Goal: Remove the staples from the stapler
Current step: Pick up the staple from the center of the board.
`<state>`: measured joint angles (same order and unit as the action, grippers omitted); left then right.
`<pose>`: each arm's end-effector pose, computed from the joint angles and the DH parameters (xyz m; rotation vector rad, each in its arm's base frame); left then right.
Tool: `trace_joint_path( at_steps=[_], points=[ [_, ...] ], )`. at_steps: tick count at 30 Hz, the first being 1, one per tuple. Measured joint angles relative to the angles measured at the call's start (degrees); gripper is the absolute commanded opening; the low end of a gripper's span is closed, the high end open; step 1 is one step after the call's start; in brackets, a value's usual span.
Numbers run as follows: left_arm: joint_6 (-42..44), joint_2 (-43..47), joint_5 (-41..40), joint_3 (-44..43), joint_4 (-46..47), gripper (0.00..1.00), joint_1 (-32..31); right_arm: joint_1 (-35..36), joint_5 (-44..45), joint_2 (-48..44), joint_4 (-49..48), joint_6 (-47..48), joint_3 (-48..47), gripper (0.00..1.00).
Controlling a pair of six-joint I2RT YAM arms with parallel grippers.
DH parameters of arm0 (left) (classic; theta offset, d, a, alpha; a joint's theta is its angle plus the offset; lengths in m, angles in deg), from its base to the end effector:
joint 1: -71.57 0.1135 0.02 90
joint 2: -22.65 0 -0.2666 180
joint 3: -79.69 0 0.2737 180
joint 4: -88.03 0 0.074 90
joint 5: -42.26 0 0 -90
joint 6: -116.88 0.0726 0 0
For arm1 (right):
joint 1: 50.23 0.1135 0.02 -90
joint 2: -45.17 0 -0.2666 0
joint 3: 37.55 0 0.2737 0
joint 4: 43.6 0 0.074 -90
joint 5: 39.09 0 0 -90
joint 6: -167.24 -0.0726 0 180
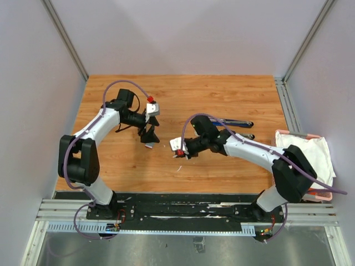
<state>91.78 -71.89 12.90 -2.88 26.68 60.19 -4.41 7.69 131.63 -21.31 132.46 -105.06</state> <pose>0.3211 -0.1292 0.2175 1.5253 1.6333 -1.0157 0.2137 0.2913 0.2071 -1.8892 1.0603 0.7627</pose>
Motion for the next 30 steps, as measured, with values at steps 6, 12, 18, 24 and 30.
trace_joint_path(
  at_steps=[6, 12, 18, 24, 30],
  points=[
    [-22.18, 4.85, -20.04, 3.23, 19.56, 0.98, 1.14, -2.62, -2.95, 3.96, 1.64, -10.23, -5.73, 0.13],
    [-40.22, 9.05, -34.21, 12.31, 36.79, 0.98, 1.46, -6.34, -6.62, 6.69, 1.14, -23.5, -9.6, 0.13],
    [-54.8, 9.4, -38.1, 22.29, 49.24, 0.98, 2.21, -8.61, -9.07, 11.04, -1.16, -38.77, -13.09, 0.14],
    [-66.66, 9.33, -37.77, 27.06, 57.61, 0.98, 5.35, -10.08, -9.77, 13.62, -5.07, -51.06, -13.46, 0.14],
    [-75.34, 8.28, -36.02, 28.5, 59.39, 0.98, 7.63, -11.74, -9.94, 15.67, -8.13, -58.47, -13.46, 0.14]
  ],
)
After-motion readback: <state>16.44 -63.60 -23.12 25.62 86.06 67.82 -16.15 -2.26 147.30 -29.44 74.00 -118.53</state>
